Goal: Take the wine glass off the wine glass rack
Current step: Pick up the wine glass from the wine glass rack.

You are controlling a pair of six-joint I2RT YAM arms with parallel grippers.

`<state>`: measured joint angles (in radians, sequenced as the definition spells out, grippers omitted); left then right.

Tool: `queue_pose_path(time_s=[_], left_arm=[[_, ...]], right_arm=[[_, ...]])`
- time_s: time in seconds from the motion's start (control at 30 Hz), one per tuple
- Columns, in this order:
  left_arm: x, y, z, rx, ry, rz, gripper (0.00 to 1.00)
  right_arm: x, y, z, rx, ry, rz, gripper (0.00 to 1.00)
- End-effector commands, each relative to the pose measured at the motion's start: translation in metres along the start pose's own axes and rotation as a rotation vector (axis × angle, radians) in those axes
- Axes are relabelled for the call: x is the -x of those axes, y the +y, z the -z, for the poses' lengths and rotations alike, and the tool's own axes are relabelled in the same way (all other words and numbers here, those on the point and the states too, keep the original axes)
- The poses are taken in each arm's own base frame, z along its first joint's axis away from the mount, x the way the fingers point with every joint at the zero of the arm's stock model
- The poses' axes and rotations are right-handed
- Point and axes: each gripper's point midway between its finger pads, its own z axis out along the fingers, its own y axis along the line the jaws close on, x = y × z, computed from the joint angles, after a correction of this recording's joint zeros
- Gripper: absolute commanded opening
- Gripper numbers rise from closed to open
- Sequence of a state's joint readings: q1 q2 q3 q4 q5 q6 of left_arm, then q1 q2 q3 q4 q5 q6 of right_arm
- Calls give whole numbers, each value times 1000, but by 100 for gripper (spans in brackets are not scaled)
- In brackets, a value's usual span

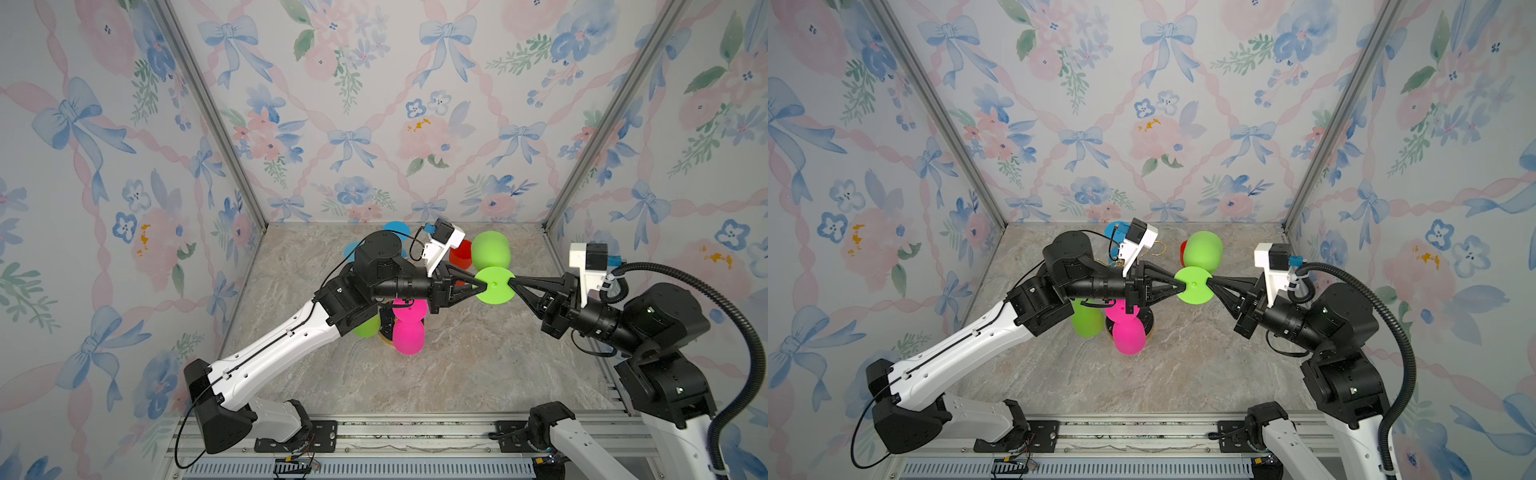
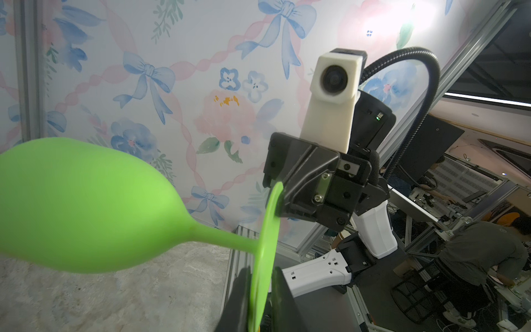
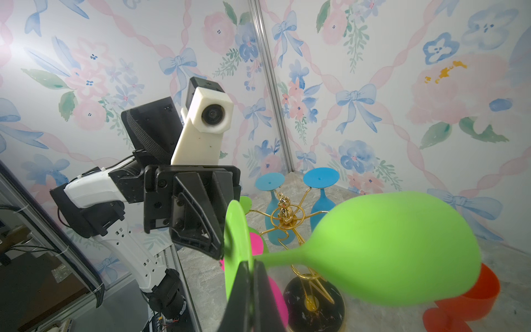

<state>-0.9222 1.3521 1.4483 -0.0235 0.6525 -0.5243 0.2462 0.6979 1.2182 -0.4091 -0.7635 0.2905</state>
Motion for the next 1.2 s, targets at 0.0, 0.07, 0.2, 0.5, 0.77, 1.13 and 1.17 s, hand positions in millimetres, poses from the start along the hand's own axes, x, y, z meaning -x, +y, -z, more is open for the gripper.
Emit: queue_pose_path(time_s=[0.0, 0.07, 0.2, 0.5, 0.77, 1.13, 1.17], left_arm=[[1, -13, -1, -66, -2, -28, 10], [1, -12, -2, -67, -1, -28, 6], [0, -13, -3, -73, 2, -27, 1], [-7, -7, -1, -64, 14, -19, 0], [-7, -1, -3, -65, 21, -24, 0], [-17, -2, -3, -105, 52, -103, 0], [-19, -1, -4, -106, 55, -115, 0]], right_arm=[[-8, -5, -4, -2, 13, -14, 0], [-9, -6, -5, -3, 18, -18, 0], [-11, -6, -4, -5, 24, -14, 0], [-18, -8, -2, -28, 50, -33, 17], [-23, -4, 3, -27, 73, -50, 44], [-6, 18, 27, -54, 35, -70, 60], [-3, 16, 31, -93, 23, -69, 61]])
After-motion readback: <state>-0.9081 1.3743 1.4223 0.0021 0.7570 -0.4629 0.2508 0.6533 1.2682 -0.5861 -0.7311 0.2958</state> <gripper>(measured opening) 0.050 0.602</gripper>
